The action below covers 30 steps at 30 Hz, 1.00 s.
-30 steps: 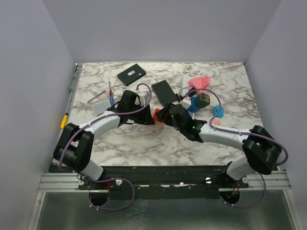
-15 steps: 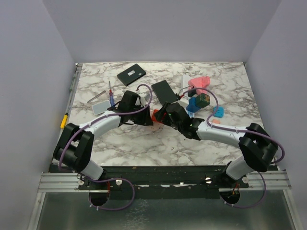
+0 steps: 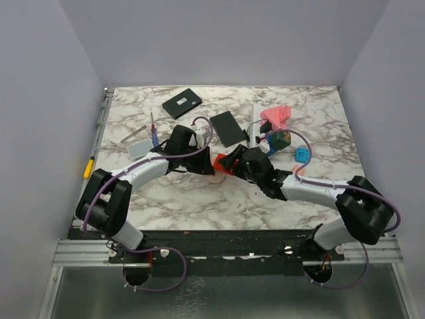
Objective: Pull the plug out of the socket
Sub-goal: Remove the plug from the socket.
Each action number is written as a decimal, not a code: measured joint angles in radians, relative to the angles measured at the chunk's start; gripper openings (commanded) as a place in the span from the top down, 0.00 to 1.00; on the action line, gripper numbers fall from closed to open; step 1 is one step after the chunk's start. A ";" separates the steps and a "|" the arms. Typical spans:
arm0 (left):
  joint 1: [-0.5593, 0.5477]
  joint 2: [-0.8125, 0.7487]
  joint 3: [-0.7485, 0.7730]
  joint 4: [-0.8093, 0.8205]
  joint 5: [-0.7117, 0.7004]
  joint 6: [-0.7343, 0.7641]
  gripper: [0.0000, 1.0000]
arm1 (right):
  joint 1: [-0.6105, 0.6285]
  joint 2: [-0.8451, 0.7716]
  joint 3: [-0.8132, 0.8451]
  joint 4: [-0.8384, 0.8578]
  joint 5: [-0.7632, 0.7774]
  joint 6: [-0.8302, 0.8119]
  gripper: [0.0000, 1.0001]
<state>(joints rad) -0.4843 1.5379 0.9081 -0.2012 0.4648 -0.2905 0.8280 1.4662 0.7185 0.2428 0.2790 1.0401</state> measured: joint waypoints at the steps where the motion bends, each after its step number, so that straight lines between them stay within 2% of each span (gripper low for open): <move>1: 0.000 0.002 0.000 0.000 0.006 0.000 1.00 | -0.006 -0.003 -0.014 0.014 -0.012 0.007 1.00; 9: 0.008 0.012 0.000 0.021 0.071 -0.006 1.00 | -0.040 -0.050 -0.120 0.134 -0.080 0.031 1.00; 18: 0.020 0.013 0.000 0.055 0.117 -0.015 1.00 | -0.047 -0.083 -0.133 0.141 -0.086 0.018 1.00; 30: 0.020 0.013 0.000 0.062 0.069 -0.015 1.00 | -0.051 -0.031 -0.011 -0.005 -0.082 0.012 1.00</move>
<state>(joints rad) -0.4641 1.5505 0.9081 -0.1394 0.5335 -0.3054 0.7773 1.4349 0.7074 0.2379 0.1970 1.0519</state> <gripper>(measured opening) 0.374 0.638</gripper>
